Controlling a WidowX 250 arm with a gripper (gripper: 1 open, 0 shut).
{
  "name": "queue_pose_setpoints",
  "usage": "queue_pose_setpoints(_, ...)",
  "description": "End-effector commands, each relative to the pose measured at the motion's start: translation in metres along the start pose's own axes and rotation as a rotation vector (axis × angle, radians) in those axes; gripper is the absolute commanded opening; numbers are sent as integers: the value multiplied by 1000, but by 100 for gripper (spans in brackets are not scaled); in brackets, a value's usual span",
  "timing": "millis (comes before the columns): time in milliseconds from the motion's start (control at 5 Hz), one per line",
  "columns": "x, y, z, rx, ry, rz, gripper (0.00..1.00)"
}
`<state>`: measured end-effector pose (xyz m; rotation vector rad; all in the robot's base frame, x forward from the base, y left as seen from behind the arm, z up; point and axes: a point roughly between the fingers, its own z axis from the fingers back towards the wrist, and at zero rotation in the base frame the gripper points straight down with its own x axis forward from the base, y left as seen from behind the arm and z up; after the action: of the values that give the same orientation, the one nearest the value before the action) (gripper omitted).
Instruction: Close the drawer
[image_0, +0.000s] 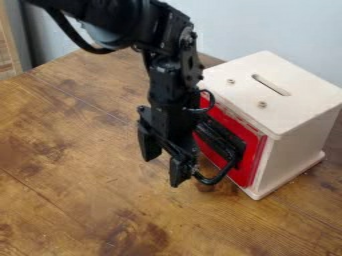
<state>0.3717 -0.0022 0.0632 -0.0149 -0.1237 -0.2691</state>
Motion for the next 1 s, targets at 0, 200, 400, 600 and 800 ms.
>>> queue_pose_setpoints(0, 6, -3, 19, -2, -31, -43, 100)
queue_pose_setpoints(200, 8, 2, 20, 5, -31, -68, 100)
queue_pose_setpoints(400, 9, 6, 22, 8, -33, -92, 100)
queue_pose_setpoints(600, 10, 3, 26, 7, -34, -120, 100)
queue_pose_setpoints(800, 12, -1, 29, 8, -39, -148, 100)
